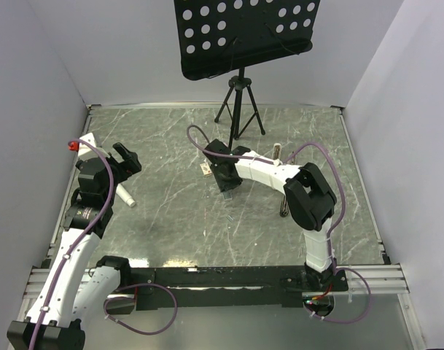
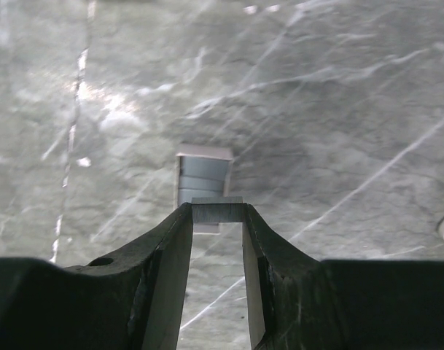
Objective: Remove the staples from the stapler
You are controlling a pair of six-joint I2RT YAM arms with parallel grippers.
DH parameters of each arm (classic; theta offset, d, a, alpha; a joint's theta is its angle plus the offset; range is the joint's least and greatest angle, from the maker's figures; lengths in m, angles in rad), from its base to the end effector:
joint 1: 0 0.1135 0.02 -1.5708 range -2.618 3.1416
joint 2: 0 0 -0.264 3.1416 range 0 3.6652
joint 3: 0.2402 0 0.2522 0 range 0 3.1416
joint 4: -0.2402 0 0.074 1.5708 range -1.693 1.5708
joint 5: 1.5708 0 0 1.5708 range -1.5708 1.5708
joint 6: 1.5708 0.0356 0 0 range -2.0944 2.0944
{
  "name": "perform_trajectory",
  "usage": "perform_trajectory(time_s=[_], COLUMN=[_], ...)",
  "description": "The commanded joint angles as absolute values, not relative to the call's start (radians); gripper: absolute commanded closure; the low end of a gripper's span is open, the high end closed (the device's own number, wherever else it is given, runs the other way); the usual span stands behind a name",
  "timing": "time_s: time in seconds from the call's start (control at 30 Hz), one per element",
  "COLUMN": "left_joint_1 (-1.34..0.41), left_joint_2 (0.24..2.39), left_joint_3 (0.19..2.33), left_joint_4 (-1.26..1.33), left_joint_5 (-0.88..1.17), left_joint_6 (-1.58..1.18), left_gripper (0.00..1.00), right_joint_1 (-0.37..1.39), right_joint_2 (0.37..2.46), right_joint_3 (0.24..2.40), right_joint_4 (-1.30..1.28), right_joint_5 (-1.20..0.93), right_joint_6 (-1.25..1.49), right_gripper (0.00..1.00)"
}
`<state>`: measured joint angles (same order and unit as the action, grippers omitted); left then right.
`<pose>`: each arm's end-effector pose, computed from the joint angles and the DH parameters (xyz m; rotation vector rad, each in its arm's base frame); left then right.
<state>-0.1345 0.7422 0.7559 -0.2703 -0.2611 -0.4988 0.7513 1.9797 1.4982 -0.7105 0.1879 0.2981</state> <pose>0.1741 -0.0143 0.3278 -0.5093 1.7509 -0.2095 0.3043 0.2751 0.1942 -0.5634 2.6625 0.0394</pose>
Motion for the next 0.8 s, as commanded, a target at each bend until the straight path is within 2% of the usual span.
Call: perform_trajectory(time_s=[0.0, 0.77], left_joint_1=[-0.137, -0.137], left_joint_2=[0.727, 0.73], left_joint_3=[0.753, 0.755], left_joint_4=[-0.239, -0.239], left_joint_5=[-0.273, -0.27], left_joint_6=[-0.489, -0.489], left_gripper=[0.03, 0.03], right_joint_1=[0.762, 0.764], right_joint_2=[1.971, 2.014], right_joint_3=[1.536, 1.546], right_joint_4=[-0.703, -0.709], right_joint_5=[0.175, 0.166], right_joint_6=[0.298, 0.319], right_gripper=[0.62, 0.6])
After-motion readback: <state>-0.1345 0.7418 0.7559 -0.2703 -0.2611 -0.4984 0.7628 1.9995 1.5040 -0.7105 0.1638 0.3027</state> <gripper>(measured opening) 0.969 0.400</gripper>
